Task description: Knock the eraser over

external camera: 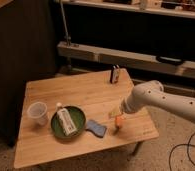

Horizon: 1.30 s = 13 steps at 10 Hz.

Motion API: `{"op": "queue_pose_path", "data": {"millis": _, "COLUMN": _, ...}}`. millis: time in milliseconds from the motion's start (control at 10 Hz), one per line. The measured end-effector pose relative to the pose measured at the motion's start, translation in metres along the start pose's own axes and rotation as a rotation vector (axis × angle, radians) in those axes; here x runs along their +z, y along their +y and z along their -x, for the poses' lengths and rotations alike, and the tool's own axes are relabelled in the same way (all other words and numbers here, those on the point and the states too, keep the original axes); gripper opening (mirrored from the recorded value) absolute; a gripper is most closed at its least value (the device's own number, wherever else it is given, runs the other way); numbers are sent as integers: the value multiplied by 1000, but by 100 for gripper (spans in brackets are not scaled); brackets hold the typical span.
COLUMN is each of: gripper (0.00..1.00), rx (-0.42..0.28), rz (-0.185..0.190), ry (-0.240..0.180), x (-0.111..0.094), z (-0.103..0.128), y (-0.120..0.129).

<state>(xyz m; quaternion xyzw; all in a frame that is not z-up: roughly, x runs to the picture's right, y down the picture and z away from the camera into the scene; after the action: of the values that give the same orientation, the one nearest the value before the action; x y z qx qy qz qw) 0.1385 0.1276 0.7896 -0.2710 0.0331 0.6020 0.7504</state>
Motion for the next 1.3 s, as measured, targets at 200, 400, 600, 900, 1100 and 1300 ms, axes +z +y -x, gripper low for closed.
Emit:
{"op": "queue_pose_path", "data": {"millis": 200, "gripper": 80, "rx": 0, "rz": 0, "ry": 0, "x": 0, "z": 0, "y": 0}}
{"op": "queue_pose_path", "data": {"millis": 400, "gripper": 80, "rx": 0, "rz": 0, "ry": 0, "x": 0, "z": 0, "y": 0}}
{"op": "queue_pose_path", "data": {"millis": 600, "gripper": 80, "rx": 0, "rz": 0, "ry": 0, "x": 0, "z": 0, "y": 0}}
{"op": "queue_pose_path", "data": {"millis": 900, "gripper": 80, "rx": 0, "rz": 0, "ry": 0, "x": 0, "z": 0, "y": 0}}
{"op": "queue_pose_path", "data": {"millis": 1100, "gripper": 80, "rx": -1, "rz": 3, "ry": -2, "x": 0, "z": 0, "y": -1}}
{"op": "queue_pose_path", "data": {"millis": 1300, "gripper": 80, "rx": -19, "rz": 1, "ry": -54, "x": -8, "z": 15, "y": -3}}
